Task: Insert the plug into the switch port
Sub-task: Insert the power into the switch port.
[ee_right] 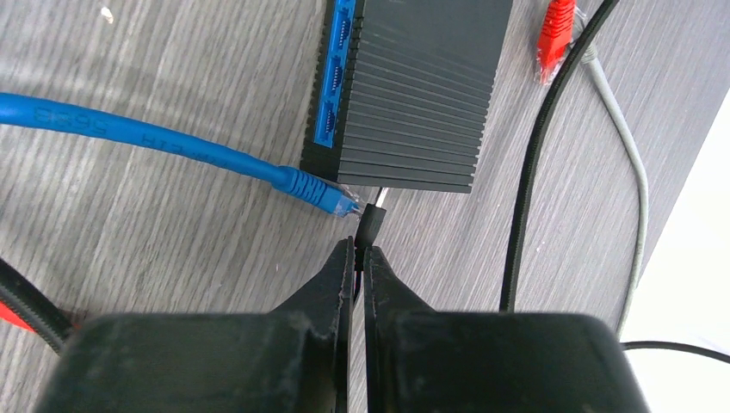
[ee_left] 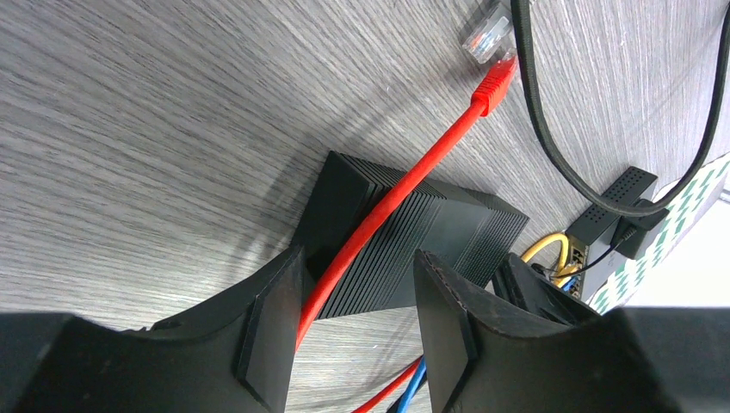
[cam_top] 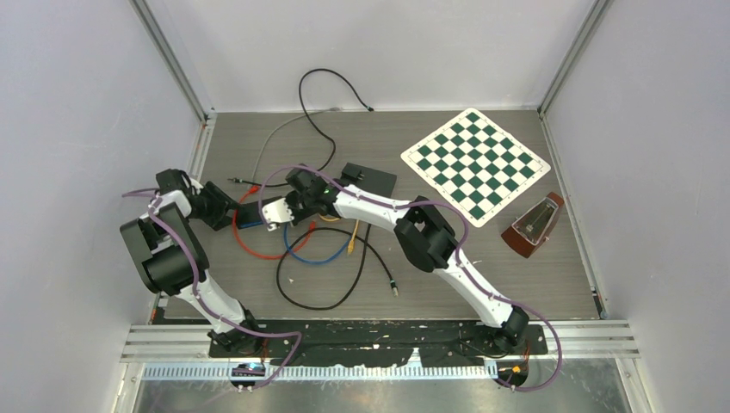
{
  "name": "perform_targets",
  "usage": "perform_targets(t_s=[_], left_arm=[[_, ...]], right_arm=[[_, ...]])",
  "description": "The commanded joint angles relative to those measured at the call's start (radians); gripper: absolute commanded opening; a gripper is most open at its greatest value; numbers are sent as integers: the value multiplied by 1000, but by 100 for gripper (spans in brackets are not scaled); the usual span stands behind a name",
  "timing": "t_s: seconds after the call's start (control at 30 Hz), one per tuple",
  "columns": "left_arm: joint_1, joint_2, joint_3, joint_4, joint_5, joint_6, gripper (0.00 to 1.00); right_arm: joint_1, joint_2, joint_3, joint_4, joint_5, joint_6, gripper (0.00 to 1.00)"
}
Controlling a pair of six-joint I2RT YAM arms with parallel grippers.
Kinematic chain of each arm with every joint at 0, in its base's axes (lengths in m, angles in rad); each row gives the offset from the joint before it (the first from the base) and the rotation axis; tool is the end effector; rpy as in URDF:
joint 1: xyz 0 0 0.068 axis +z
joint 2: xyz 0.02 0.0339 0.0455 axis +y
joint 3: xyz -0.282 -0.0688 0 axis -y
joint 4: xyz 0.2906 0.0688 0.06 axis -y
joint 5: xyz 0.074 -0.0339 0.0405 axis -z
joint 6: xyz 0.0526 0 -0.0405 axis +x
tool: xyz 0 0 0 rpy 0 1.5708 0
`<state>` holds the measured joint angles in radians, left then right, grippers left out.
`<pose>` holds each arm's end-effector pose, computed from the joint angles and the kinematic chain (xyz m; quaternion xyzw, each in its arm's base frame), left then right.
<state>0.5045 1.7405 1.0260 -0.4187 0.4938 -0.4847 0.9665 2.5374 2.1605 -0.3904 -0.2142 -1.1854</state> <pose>0.3425 0.1606 0.1374 -0.4026 0.8583 -0.2365 0.2128 0.3514 0.5286 0.1355 -0.8252 0.3978 0.0553 0.3972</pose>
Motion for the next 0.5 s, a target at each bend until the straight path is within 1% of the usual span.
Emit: perform_targets(t_s=[0.0,0.23,0.47], left_arm=[[0,-3,23,11,57,9,51],[0,13,50,5,70,20,52],[-5,53,66,25,154,20,52]], right_arm=[[11,-72,-32,-9,-65,-23,5],[8,-77,-43,19,-48,-37,5],[10,-60,-20,24,-37,-62,5]])
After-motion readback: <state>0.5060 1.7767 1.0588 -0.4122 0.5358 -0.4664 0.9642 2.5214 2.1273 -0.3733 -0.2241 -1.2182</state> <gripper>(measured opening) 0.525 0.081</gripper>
